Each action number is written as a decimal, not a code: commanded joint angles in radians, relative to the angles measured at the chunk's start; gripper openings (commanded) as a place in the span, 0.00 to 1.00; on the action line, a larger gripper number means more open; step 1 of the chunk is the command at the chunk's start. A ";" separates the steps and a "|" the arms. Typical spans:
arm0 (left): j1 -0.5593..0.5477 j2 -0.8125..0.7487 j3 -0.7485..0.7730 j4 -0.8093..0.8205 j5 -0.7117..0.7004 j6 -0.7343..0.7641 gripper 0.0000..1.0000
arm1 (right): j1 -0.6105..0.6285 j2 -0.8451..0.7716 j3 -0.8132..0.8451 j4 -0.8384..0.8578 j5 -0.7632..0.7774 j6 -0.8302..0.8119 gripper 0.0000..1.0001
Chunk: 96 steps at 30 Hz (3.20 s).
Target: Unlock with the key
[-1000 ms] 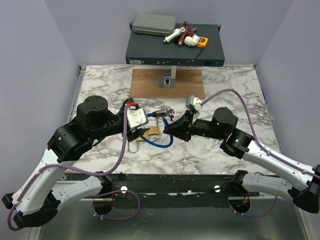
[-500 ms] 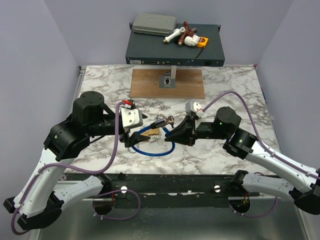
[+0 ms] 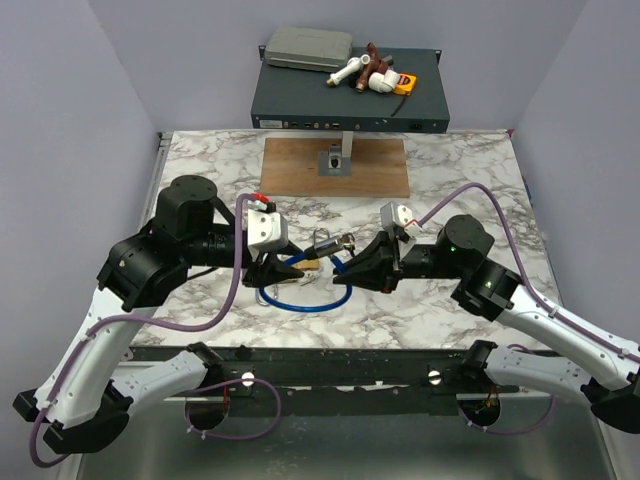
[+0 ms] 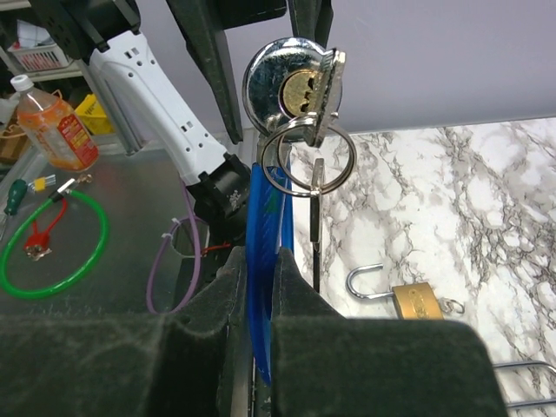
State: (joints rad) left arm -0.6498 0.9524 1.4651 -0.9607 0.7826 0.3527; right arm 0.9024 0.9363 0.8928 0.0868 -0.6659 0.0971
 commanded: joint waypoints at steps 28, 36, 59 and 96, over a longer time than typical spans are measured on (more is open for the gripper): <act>0.038 -0.024 0.030 -0.092 -0.003 0.166 0.00 | 0.003 -0.091 0.303 -0.340 0.117 0.005 0.36; 0.036 -0.042 0.020 -0.111 0.033 0.191 0.00 | 0.002 0.033 0.385 -0.374 0.069 0.000 0.36; 0.036 -0.048 -0.005 -0.092 0.060 0.187 0.00 | 0.003 0.101 0.371 -0.363 -0.110 -0.016 0.04; -0.010 0.005 0.071 -0.020 -0.123 0.175 0.00 | 0.003 0.114 0.151 -0.114 0.026 0.336 0.12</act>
State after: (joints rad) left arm -0.6411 0.9440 1.4841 -1.1995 0.5938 0.5308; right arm 0.8871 1.0668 1.0714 -0.1005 -0.6910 0.4202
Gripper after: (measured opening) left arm 0.073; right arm 0.074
